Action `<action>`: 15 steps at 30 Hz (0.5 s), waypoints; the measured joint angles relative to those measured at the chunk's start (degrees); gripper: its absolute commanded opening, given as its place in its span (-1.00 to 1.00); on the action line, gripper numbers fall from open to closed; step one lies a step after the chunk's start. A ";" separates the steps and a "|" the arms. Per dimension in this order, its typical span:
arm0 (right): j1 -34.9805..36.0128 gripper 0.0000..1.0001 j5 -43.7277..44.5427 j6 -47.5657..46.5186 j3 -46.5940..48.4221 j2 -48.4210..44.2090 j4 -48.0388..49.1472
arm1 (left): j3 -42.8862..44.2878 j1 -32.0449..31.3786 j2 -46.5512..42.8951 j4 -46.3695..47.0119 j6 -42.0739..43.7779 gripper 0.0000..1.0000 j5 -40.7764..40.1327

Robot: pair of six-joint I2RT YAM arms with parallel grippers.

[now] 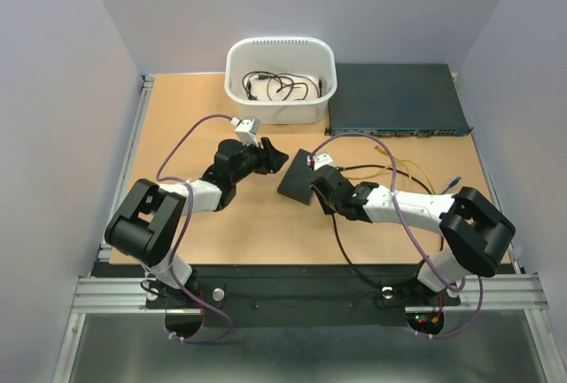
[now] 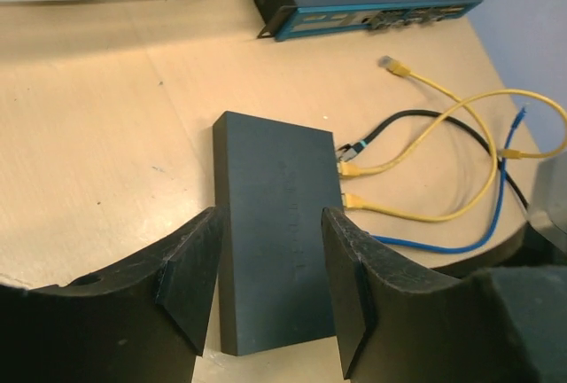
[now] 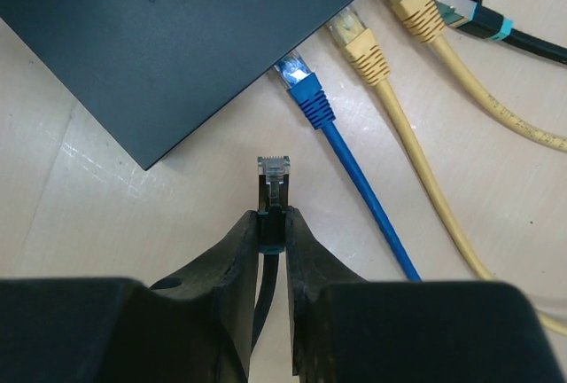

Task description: Insert the plug into the switch port

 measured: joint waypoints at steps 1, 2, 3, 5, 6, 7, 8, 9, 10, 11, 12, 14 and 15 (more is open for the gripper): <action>0.00 -0.99 -0.17 0.00 0.02 0.33 0.11 | 0.48 0.00 0.79 -0.15 0.02 0.12 -0.28; 0.00 -0.99 -0.46 -0.02 0.07 0.81 0.24 | 1.36 0.00 2.19 -0.39 0.00 0.11 -0.48; 0.00 -0.99 -0.79 -0.09 0.09 1.16 0.33 | 2.34 0.00 3.72 -0.57 -0.02 0.11 -0.79; 0.00 -0.99 -1.55 -0.24 0.09 2.12 0.57 | 3.21 0.00 5.42 -0.83 -0.02 0.11 -1.11; 0.00 -0.99 -1.79 -0.42 0.09 2.45 0.68 | 3.63 0.00 6.32 -1.03 -0.04 0.11 -1.33; 0.00 -0.99 -2.01 -0.57 0.26 3.02 0.72 | 3.82 0.00 6.82 -1.33 -0.04 0.11 -1.53; 0.00 -0.99 -2.21 -0.68 0.59 3.74 0.70 | 3.89 0.00 7.08 -1.60 -0.04 0.11 -1.64; 0.00 -0.99 -2.38 -0.85 1.03 4.35 0.70 | 3.91 -0.02 7.48 -1.68 -0.02 0.11 -1.84; 0.00 -0.99 -2.67 -1.09 1.62 5.16 0.74 | 3.93 -0.07 7.69 -1.75 0.00 0.10 -1.99; 0.00 -0.99 -2.84 -1.16 1.97 5.64 0.76 | 4.02 -0.15 7.96 -1.97 0.02 0.10 -2.19; 0.00 -0.99 -3.02 -1.44 2.71 6.49 0.83 | 4.15 -0.22 8.24 -2.14 0.09 0.10 -2.38; 0.00 -0.99 -3.54 -1.70 3.78 7.43 1.09 | 4.63 -0.48 8.92 -2.45 0.22 0.10 -2.84; 0.00 -0.99 -3.72 -1.86 4.09 7.74 1.14 | 4.92 -0.59 9.25 -2.56 0.26 0.10 -2.91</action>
